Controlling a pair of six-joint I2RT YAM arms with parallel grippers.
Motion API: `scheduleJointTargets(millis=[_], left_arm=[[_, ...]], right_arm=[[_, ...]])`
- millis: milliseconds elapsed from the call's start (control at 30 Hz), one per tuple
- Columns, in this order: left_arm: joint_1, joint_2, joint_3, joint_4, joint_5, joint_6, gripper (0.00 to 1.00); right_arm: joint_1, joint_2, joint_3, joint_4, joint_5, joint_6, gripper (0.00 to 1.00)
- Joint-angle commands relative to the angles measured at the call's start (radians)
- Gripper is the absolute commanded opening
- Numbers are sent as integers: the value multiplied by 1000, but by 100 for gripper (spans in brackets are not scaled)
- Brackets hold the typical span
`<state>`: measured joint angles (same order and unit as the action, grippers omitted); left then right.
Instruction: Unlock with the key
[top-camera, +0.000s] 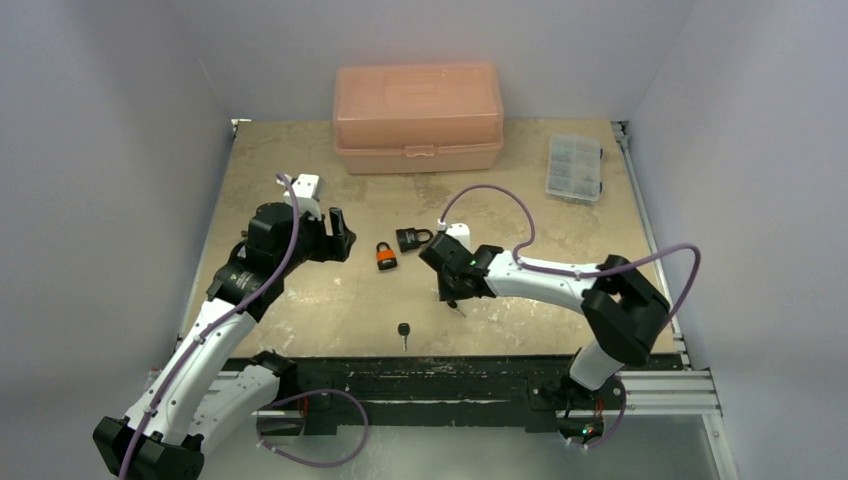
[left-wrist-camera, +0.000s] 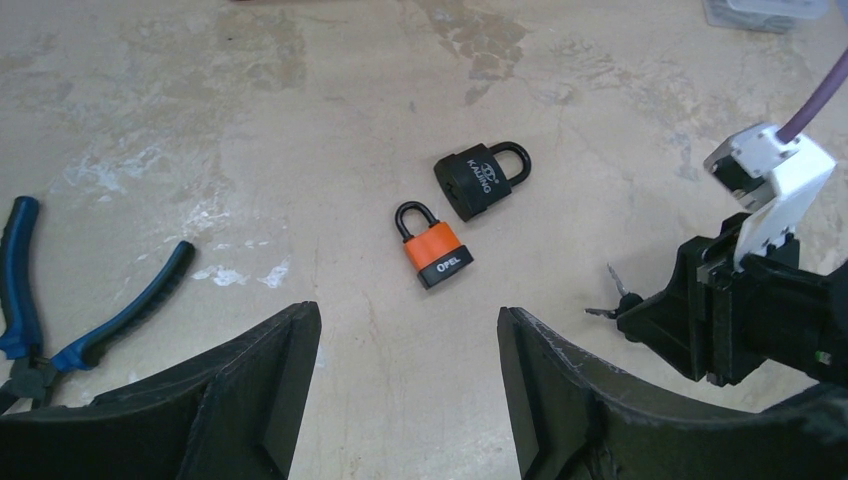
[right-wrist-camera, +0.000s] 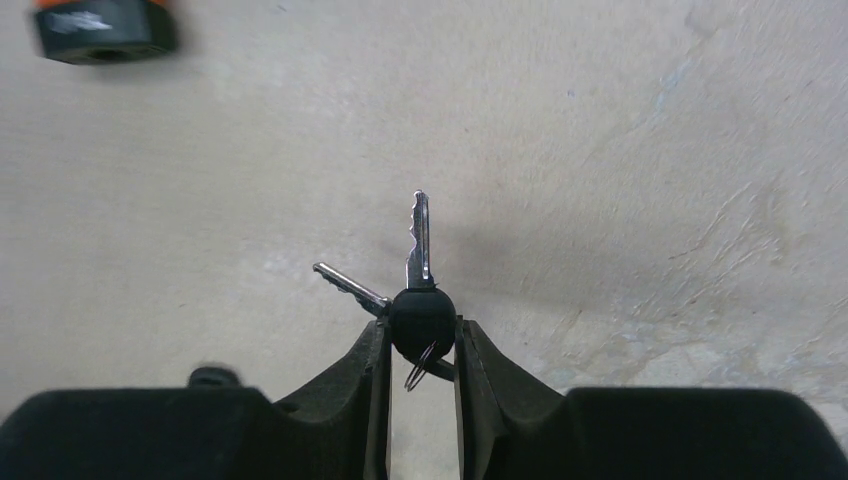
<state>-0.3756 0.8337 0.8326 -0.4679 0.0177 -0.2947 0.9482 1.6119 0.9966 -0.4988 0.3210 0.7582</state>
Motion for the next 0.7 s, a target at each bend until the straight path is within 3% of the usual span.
scheduleJointTargets(millis=[0, 367, 667], left_arm=[[-5, -3, -18, 74, 113, -85, 69], [-5, -31, -123, 321, 354, -434, 67], [-55, 42, -213, 580, 411, -639, 63]], right_arm=[[0, -132, -15, 89, 52, -115, 14], [11, -329, -82, 265, 20, -306, 14], [32, -483, -172, 456, -95, -416, 12]])
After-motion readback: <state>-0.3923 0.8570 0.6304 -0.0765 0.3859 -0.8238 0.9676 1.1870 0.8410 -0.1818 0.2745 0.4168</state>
